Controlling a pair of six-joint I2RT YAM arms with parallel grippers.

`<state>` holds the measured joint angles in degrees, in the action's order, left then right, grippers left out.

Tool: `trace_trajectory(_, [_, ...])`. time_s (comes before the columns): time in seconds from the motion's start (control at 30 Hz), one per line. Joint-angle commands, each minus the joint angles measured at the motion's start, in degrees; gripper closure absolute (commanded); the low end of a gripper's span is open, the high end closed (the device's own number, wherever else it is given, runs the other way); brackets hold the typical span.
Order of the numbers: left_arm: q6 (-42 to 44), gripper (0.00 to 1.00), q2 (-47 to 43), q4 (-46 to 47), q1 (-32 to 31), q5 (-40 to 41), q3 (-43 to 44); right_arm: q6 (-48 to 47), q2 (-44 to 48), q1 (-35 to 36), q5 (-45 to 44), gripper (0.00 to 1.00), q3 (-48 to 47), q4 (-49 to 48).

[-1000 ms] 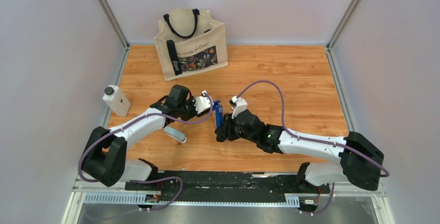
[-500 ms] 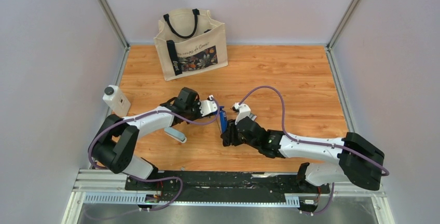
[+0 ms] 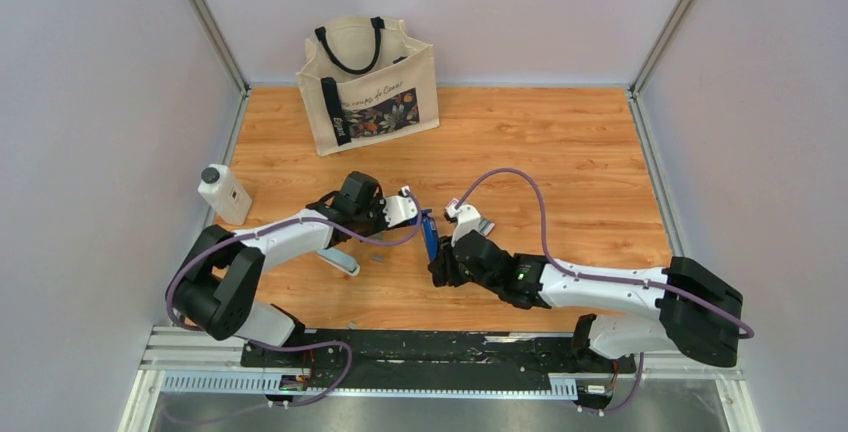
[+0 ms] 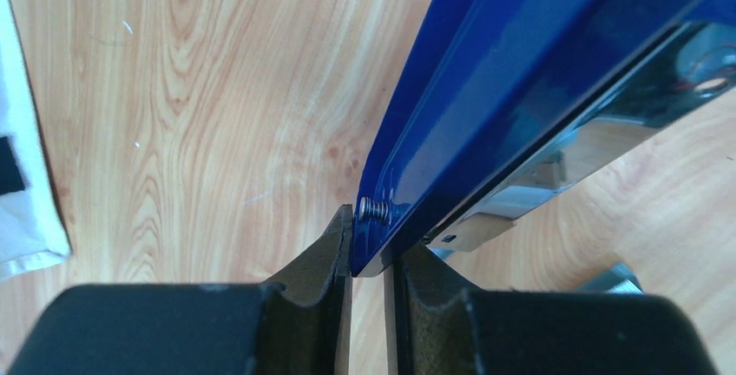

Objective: Unload the staples from the stapler

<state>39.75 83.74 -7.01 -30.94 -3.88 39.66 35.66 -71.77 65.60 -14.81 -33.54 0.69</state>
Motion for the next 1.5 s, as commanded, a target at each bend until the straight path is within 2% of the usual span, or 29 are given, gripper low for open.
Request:
trace_trajectory(0.0, [-7.0, 0.78, -4.7, -3.0, 2.2, -1.0, 3.4, -5.1, 0.3, 3.0, 1.7, 1.00, -3.9, 4.4])
trace_trajectory(0.2, [-12.8, 0.67, -8.6, -14.8, 2.2, -14.3, 10.0, -7.0, -3.7, 1.1, -4.2, 1.00, -13.6, 4.3])
trace_trajectory(0.4, [-15.0, 0.57, -9.6, -28.0, 2.2, -26.2, 17.8, -10.9, -4.7, -5.4, -3.6, 1.00, -21.0, 7.2])
trace_trajectory(0.63, [-19.6, 0.56, -15.6, -26.9, 4.8, -27.1, 18.3, -14.7, -4.3, -11.1, -0.9, 1.00, -25.1, 8.5])
trace_trajectory(0.9, [-19.4, 0.56, -16.5, -27.4, 8.6, -25.0, 16.3, -19.4, -11.8, -12.2, 0.2, 1.00, -28.8, 7.0])
trace_trajectory(1.03, [-18.0, 0.57, -17.0, -28.1, 8.7, -23.1, 14.7, -22.5, -16.6, -13.2, 0.1, 1.00, -34.4, 5.6])
trace_trajectory(1.3, [-18.0, 0.63, -19.9, -28.7, 10.0, -22.8, 11.6, -26.2, -30.4, -15.7, -0.9, 1.00, -47.6, -0.2])
trace_trajectory(1.4, [-17.8, 0.63, -20.8, -29.6, 11.2, -23.1, 10.7, -28.6, -34.2, -15.8, -2.6, 1.00, -50.6, -5.1])
trace_trajectory(1.47, [-18.1, 0.64, -21.7, -30.0, 12.7, -26.4, 10.2, -30.0, -36.1, -15.7, -4.6, 1.00, -50.0, -10.8])
